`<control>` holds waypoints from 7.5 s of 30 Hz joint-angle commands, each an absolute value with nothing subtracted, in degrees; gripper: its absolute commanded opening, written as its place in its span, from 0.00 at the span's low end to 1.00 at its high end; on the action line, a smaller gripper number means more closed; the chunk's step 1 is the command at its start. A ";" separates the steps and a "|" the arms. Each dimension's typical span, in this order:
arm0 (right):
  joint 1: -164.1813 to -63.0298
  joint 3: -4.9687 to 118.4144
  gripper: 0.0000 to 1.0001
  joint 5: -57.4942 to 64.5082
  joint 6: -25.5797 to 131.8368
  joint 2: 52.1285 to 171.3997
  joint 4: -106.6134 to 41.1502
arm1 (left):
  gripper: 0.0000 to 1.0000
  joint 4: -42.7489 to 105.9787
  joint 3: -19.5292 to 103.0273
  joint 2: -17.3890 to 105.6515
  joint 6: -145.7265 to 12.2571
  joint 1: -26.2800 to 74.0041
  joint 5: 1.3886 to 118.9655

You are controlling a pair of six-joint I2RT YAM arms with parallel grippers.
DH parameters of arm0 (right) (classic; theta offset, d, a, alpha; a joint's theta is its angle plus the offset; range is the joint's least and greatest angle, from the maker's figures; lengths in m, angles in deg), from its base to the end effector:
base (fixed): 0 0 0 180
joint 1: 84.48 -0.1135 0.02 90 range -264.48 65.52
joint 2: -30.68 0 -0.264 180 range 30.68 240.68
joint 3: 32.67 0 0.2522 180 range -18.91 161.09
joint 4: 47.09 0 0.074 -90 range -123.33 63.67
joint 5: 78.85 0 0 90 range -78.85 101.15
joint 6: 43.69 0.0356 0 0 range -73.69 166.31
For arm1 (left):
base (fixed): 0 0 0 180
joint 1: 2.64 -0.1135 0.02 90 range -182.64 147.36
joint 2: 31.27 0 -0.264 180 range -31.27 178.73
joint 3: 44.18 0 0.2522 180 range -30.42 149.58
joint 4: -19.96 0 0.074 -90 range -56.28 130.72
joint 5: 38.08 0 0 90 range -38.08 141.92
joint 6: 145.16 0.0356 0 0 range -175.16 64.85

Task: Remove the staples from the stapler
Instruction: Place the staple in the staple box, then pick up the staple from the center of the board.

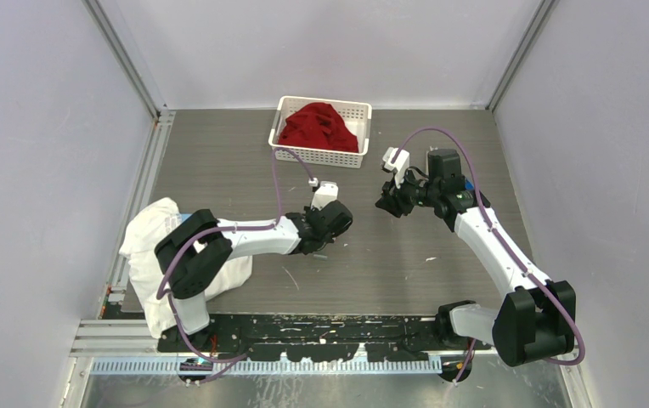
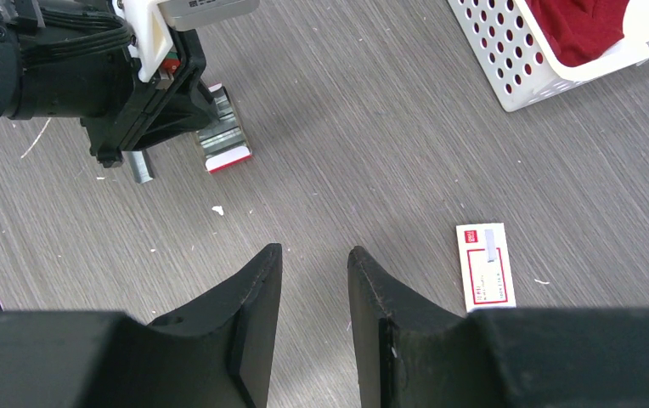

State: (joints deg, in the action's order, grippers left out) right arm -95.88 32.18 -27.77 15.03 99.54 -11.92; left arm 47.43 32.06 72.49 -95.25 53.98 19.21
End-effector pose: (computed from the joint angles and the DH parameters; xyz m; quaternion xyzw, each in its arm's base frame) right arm 0.2457 0.0724 0.2778 -0.4431 0.7412 0.2266 0.4505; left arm 0.2175 -0.2951 0.1682 0.0477 0.9178 -0.0372 0.3925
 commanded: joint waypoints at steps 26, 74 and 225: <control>-96.07 32.44 0.40 -29.02 15.28 98.72 -14.17 | 0.13 47.30 33.85 72.71 -96.15 53.45 18.96; -96.19 31.56 0.40 -39.27 9.52 98.24 -11.53 | 0.37 28.86 18.27 52.64 -86.02 53.60 37.67; -110.80 33.72 0.08 -44.83 36.52 114.82 -23.07 | 0.98 -23.27 -19.52 22.41 -97.57 42.83 53.48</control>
